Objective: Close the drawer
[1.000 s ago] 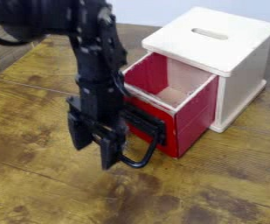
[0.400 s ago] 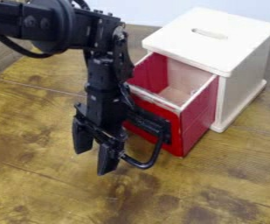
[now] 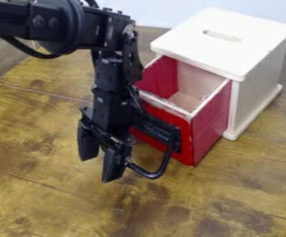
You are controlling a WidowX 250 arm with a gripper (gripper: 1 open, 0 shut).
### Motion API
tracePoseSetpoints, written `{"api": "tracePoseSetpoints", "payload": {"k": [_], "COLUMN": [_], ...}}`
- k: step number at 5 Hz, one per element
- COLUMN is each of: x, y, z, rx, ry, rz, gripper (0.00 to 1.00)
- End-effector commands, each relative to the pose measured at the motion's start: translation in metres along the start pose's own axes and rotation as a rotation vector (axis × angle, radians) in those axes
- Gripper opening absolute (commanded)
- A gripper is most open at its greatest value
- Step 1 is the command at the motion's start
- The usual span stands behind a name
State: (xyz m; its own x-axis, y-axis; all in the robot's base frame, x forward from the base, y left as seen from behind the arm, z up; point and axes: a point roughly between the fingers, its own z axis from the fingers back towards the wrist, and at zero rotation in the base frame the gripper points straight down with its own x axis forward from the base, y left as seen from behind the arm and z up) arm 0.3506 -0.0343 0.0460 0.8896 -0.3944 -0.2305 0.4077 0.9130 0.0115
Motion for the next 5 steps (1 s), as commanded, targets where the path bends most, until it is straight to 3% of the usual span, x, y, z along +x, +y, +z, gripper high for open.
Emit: {"api": "tracePoseSetpoints", "payload": {"k": [1, 3, 5], "x": [0.045, 0.074, 0.081], "y": [0.012, 0.003, 0.002], "z": [0.047, 0.056, 0.057], "rx": [0.069, 0.095, 0.118], "ry": [-0.204, -0.223, -0.233], "rz": [-0.004, -0.104, -0.186], "gripper": [1.00, 1.00, 1.00]}}
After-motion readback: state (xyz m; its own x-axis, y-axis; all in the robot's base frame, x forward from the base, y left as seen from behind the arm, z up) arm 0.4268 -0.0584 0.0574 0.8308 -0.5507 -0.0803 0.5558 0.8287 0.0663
